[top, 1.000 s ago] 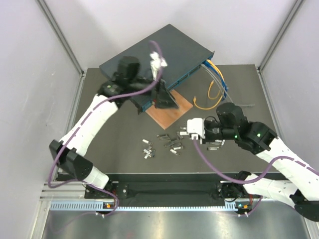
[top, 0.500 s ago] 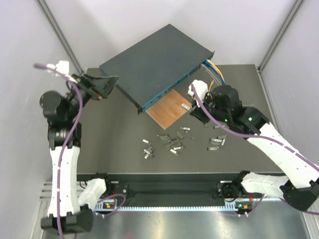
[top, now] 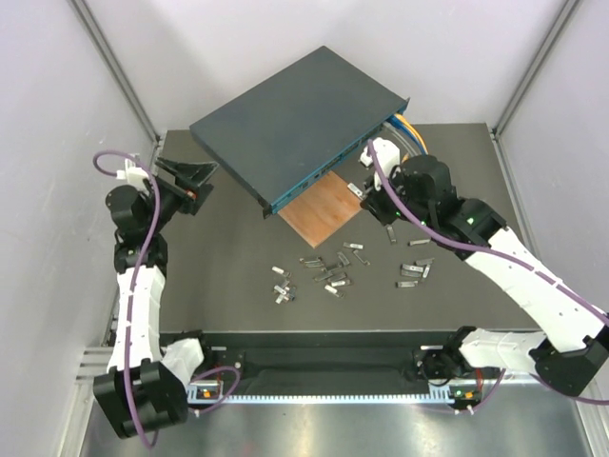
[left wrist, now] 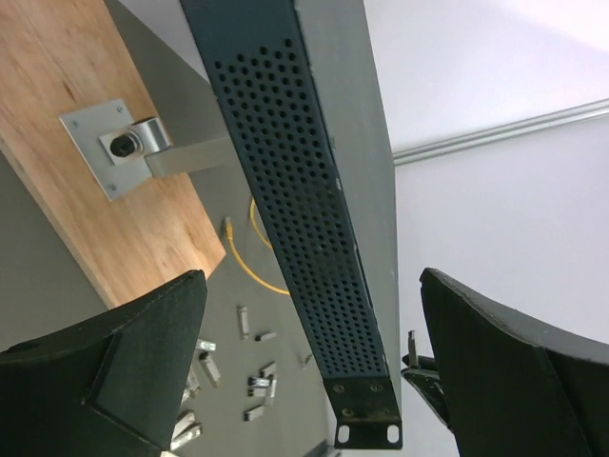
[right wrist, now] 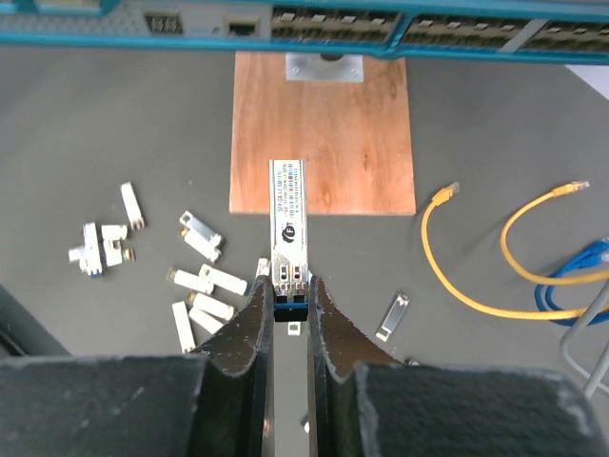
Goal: Insert the plug into the switch port
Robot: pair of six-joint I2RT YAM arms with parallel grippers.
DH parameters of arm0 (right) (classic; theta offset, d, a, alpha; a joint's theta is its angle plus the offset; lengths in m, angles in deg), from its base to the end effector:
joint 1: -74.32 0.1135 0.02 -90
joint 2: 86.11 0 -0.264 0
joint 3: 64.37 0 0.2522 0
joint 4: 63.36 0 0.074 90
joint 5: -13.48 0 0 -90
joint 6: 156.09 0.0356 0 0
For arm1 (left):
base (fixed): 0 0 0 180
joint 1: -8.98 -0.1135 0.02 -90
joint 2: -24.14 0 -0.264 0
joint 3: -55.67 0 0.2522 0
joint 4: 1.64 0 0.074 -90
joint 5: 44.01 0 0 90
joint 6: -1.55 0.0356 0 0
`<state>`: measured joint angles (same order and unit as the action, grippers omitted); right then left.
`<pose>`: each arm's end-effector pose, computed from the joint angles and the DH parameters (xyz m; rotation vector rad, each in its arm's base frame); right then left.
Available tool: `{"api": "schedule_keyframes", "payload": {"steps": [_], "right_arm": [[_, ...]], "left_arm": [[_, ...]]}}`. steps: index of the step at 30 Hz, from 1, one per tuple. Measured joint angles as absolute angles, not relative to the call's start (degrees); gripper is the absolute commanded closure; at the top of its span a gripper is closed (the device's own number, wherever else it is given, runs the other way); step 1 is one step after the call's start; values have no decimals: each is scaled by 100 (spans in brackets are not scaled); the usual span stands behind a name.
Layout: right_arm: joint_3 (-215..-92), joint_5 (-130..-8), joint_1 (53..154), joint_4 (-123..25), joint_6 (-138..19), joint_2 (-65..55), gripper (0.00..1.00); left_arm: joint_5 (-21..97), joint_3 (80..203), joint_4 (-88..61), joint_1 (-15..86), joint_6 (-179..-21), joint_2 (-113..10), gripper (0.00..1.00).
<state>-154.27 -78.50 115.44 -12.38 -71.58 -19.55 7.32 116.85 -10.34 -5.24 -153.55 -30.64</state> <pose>0.1843 0.1593 0.4048 -0.7995 1.9107 0.3494 0.2188 0.0325 0.3532 -0.6266 1.6297 -1.2070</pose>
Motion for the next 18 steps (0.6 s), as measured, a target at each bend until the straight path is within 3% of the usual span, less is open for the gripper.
{"api": "schedule_keyframes", "payload": {"steps": [11, 18], "right_arm": [[-15430, -7974, 11544, -1660, -6876, -1502, 100], [-15532, -8062, 11547, -1724, -6691, -1166, 100]], "left_arm": [[644, 11121, 778, -87, -15899, -3479, 1], [688, 11012, 1403, 103, -16098, -3936, 9]]}}
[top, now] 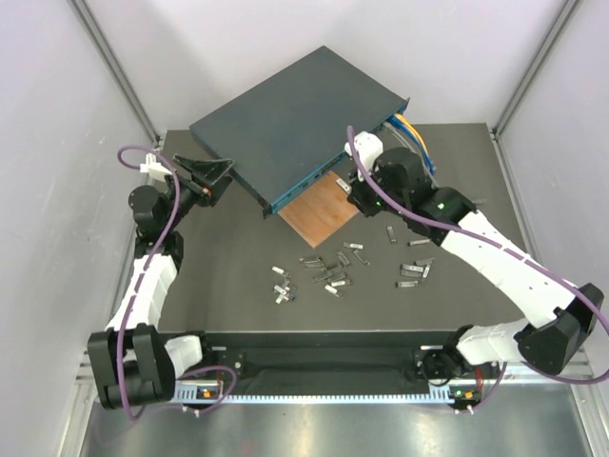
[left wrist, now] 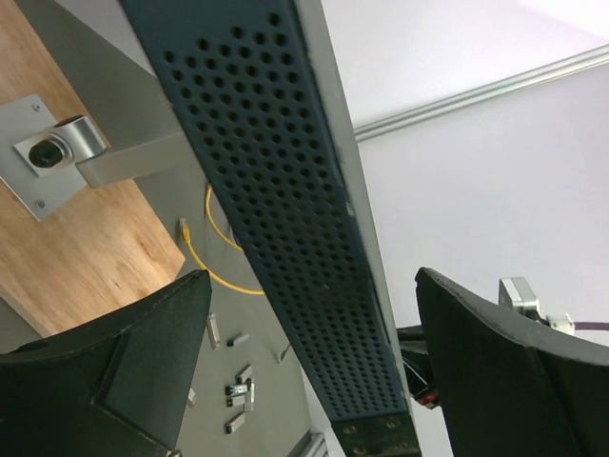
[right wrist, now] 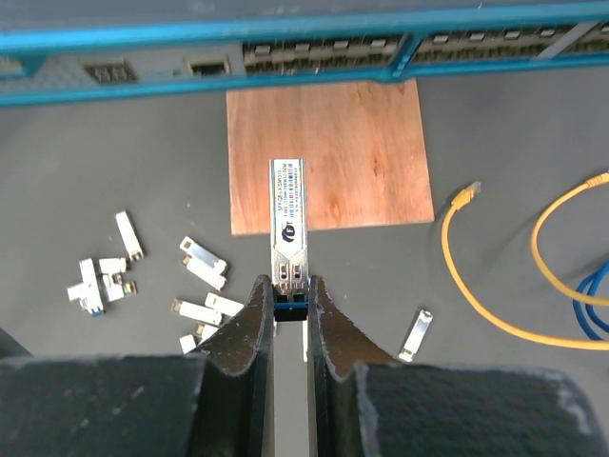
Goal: Insert the plug into the switch port
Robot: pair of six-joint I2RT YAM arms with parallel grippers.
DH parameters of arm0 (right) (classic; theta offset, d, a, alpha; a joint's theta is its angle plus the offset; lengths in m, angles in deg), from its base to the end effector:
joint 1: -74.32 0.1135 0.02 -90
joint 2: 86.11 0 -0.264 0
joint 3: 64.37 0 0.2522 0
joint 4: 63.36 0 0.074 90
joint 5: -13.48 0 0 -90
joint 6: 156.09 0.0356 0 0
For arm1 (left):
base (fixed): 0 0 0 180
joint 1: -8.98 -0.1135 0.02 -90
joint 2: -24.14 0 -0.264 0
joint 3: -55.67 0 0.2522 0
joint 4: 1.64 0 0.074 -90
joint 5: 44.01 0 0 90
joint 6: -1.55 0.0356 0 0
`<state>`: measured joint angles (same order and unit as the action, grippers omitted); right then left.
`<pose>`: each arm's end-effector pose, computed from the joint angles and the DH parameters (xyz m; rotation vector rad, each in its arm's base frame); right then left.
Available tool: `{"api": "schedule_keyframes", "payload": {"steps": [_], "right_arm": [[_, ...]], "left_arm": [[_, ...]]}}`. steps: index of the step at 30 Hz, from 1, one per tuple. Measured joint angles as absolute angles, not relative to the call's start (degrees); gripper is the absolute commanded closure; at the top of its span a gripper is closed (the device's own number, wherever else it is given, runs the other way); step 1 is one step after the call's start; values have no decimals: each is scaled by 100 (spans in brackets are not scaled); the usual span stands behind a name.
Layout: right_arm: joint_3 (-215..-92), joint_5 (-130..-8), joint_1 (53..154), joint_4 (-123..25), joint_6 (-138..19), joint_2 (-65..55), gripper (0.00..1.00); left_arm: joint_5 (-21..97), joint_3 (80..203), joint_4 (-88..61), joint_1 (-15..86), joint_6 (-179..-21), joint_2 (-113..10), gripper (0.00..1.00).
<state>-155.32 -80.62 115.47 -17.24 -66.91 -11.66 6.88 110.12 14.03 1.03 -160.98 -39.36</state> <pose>0.2172 0.1864 0.3853 -0.7130 1.9813 0.3515 0.2529 0.0126 0.3218 -0.5232 1.5639 -1.3787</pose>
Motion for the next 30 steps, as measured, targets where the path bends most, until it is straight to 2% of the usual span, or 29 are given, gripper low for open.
{"api": "schedule_keyframes", "payload": {"steps": [8, 11, 12, 15, 16, 19, 30], "right_arm": [[-15965, -8103, 11573, -1743, -6579, -969, 100], [-16044, -8116, 11586, -1748, -6581, -947, 100], [-16066, -8118, 11593, -1732, -6581, -938, 100], [-16120, -8121, 11610, -1741, -6586, -857, 100], [-16144, -8121, 11621, -1721, -6586, -820, 100], [-16192, -8116, 11649, -1732, -6588, -696, 100], [-16334, -8110, 11658, -1710, -6649, -543, 100]], "left_arm": [[841, 10972, 1678, 525, -16209, -4216, 26], [856, 10972, 1724, 593, -16205, -4216, 36], [865, 10972, 1757, 602, -16211, -4216, 44], [869, 10972, 1753, 610, -16386, -4216, 52], [872, 10974, 1755, 613, -16395, -4225, 59], [850, 10981, 1755, 613, -16402, -4236, 71], [839, 10994, 1713, 613, -16410, -4238, 95]]}}
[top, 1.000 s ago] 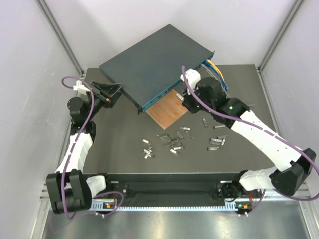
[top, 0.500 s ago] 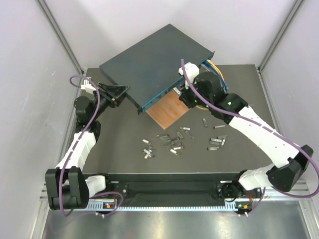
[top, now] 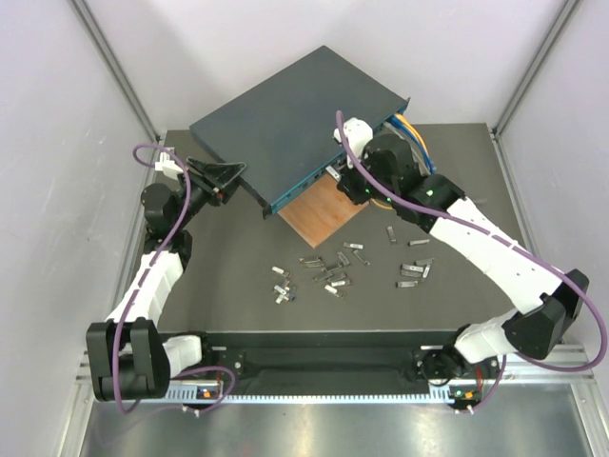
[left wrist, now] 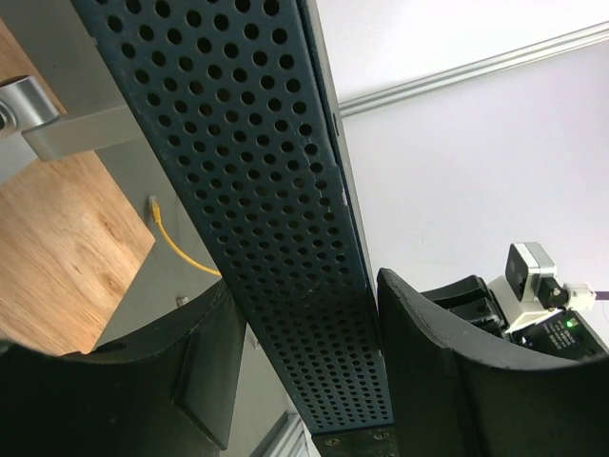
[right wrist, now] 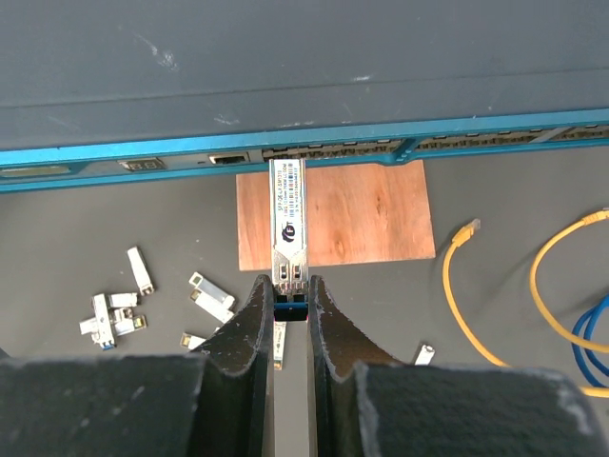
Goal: Insert the plug into the switch port
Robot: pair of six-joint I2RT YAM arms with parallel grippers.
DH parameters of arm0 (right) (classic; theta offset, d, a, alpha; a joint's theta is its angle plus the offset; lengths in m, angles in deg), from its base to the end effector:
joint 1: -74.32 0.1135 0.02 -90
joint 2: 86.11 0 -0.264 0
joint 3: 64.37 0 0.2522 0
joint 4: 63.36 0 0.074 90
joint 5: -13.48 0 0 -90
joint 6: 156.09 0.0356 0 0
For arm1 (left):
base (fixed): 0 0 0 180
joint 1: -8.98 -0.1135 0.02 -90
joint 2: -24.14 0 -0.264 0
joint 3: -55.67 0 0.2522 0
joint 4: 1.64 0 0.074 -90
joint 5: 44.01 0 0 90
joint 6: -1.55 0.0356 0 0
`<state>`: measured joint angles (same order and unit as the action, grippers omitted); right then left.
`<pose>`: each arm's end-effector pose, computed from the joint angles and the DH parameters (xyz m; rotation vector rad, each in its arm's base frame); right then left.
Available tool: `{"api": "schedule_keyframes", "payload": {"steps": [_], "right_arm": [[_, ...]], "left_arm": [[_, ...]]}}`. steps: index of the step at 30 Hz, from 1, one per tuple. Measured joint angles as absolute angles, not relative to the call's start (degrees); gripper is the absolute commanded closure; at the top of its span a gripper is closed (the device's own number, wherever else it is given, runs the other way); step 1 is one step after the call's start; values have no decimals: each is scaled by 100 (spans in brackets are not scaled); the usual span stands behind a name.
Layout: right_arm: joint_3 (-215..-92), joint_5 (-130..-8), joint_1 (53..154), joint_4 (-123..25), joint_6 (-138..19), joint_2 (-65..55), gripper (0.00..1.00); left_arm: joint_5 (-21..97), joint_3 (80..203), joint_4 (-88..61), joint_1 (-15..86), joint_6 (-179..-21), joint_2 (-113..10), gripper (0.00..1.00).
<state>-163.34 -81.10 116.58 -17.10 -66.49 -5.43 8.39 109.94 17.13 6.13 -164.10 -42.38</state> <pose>0.2339 0.2087 0.4018 -0.7091 1.9531 0.3685 0.2636 -0.0086 0.3137 -0.5276 1.5892 -1.4692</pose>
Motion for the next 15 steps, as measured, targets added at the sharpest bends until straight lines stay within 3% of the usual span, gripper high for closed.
{"api": "schedule_keyframes", "payload": {"steps": [4, 15], "right_arm": [[-16400, -8101, 11658, -1715, -6649, -516, 100], [-16444, -8094, 11658, -1715, -6649, -420, 100]], "left_arm": [[839, 10996, 1700, 613, -16404, -4238, 100], [835, 11038, 1622, 626, -16373, -4236, 100]]}}
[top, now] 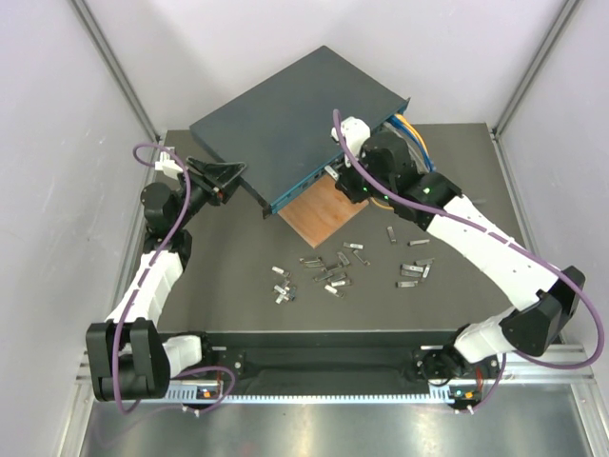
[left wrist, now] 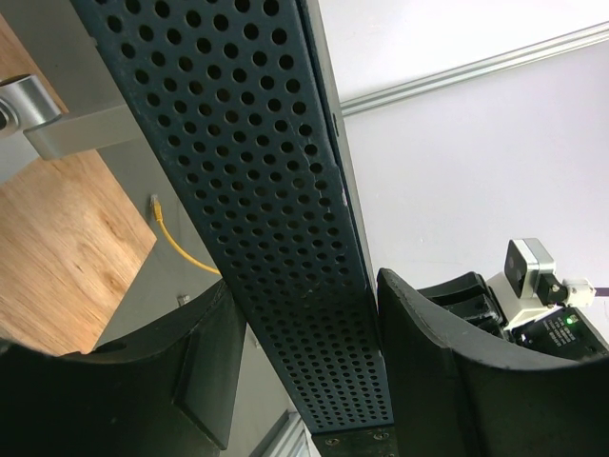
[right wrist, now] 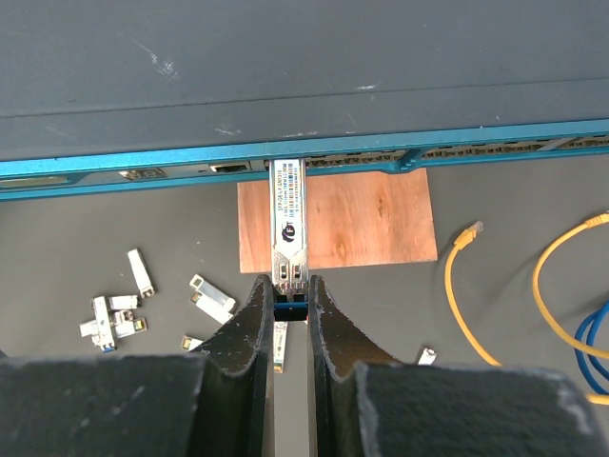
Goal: Insert the plug into the switch port
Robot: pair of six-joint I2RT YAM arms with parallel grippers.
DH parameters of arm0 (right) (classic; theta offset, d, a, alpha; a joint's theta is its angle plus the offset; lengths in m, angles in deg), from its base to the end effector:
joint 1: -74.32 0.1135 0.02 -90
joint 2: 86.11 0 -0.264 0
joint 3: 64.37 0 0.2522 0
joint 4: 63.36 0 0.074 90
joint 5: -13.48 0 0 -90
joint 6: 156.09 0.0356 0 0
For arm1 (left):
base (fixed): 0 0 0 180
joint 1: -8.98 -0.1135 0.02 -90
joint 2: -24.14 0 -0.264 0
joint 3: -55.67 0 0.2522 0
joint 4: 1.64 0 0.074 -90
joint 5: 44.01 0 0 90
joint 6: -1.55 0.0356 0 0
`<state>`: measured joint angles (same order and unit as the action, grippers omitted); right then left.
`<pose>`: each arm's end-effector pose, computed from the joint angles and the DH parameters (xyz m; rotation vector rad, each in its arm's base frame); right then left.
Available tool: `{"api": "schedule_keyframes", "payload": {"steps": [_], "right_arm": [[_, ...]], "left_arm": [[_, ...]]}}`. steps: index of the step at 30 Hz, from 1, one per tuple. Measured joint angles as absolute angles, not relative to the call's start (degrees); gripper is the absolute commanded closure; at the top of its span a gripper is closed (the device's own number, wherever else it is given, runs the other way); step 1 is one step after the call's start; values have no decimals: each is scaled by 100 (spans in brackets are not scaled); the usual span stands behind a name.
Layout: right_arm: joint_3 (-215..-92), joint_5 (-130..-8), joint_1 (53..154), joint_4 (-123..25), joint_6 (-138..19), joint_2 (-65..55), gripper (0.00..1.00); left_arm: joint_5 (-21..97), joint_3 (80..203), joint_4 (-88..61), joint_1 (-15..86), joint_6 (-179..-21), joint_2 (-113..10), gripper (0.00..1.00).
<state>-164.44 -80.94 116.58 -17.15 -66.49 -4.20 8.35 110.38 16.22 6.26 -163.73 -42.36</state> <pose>0.2380 0.2126 0.4020 -0.7114 1.9542 0.3709 0.2640 -0.0092 0.3149 -0.5264 1.5968 -1.4665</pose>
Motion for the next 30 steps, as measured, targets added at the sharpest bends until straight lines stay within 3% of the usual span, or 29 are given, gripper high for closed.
{"api": "schedule_keyframes", "payload": {"steps": [30], "right_arm": [[-16610, -8116, 11660, -1592, -6656, -280, 100]], "left_arm": [[839, 11053, 1587, 641, -16329, -4233, 100]]}}
